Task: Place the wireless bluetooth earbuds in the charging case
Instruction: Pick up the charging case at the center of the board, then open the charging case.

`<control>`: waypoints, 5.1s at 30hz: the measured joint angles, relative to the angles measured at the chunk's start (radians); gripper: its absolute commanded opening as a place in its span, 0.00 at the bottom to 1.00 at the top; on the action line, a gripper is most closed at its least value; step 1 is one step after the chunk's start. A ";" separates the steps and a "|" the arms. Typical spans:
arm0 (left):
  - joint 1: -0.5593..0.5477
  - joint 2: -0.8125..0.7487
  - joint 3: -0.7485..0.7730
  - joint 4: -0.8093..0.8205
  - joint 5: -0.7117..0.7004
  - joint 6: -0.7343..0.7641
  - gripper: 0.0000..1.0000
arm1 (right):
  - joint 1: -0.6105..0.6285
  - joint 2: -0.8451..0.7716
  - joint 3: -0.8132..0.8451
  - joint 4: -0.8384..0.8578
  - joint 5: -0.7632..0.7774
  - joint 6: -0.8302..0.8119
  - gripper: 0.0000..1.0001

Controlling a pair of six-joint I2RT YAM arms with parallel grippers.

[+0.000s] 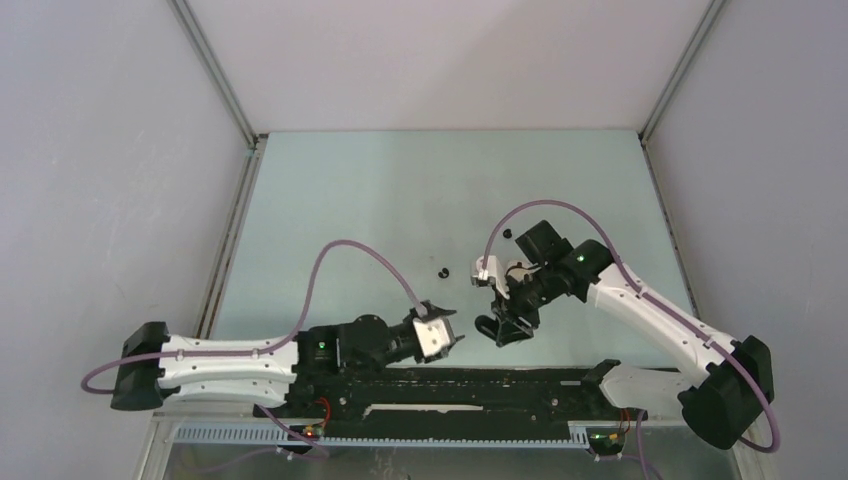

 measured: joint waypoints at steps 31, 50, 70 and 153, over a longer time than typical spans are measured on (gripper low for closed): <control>-0.206 0.300 0.365 -0.407 0.003 0.564 0.55 | 0.066 -0.007 0.015 -0.191 -0.266 -0.162 0.26; -0.209 0.259 0.169 -0.168 0.003 0.472 0.25 | 0.027 -0.050 0.019 -0.166 -0.239 -0.143 0.65; -0.050 0.132 -0.170 0.373 0.045 -0.106 0.24 | 0.142 -0.141 0.054 0.044 0.040 -0.120 0.58; 0.152 0.459 -0.253 1.083 0.412 -0.330 0.37 | 0.022 -0.126 0.062 0.046 -0.154 -0.047 0.22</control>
